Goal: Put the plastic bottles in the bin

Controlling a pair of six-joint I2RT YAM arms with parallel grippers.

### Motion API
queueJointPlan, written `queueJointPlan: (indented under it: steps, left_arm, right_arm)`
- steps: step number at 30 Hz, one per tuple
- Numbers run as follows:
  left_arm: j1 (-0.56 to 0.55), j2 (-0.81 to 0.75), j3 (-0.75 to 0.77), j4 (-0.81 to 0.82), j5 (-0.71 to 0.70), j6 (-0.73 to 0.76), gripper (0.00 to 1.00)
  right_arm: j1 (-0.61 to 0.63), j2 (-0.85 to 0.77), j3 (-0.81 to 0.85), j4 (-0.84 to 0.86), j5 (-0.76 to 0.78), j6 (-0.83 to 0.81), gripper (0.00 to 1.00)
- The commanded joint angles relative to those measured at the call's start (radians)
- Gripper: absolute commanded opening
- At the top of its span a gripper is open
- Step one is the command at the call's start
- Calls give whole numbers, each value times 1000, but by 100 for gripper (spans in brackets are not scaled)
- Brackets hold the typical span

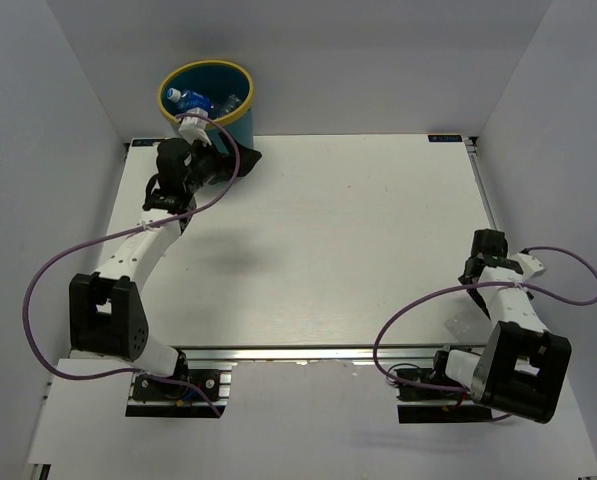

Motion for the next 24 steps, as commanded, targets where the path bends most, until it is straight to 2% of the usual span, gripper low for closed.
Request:
queueJointPlan:
  steps: [1, 4, 7, 9, 11, 14, 16, 17, 20, 21, 22, 24]
  left_arm:
    - [-1, 15, 61, 26, 46, 2, 98]
    - [1, 33, 77, 20, 35, 15, 98]
    - [-1, 59, 87, 23, 31, 15, 98]
    - [1, 85, 101, 16, 38, 13, 98]
    - [1, 99, 103, 13, 43, 1, 98]
    - [-1, 120, 80, 75, 57, -62, 98]
    - [-4, 142, 68, 111, 112, -127, 98]
    - [-13, 146, 66, 123, 110, -140, 98]
    - [-85, 154, 83, 62, 57, -91, 98]
    - [-108, 156, 91, 45, 46, -68, 98]
    - [-146, 162, 95, 34, 41, -41, 98]
    - [-175, 169, 91, 45, 60, -43, 98]
  right_arm:
    - [-38, 12, -36, -11, -23, 50, 89]
    - [-46, 23, -56, 6, -35, 47, 87]
    - [-46, 2, -80, 70, -61, 18, 73]
    - [-46, -23, -90, 110, -81, -20, 54]
    - [-44, -58, -91, 199, -170, -70, 32]
    - [5, -112, -93, 368, -428, -213, 21]
    - [71, -119, -59, 408, -547, -282, 21]
    - [161, -118, -45, 437, -563, -298, 25]
    - [360, -97, 13, 504, -626, -364, 27]
    - [391, -86, 24, 533, -679, -379, 27]
    - [421, -77, 33, 568, -816, -391, 26]
    - [516, -43, 64, 660, -943, -420, 26]
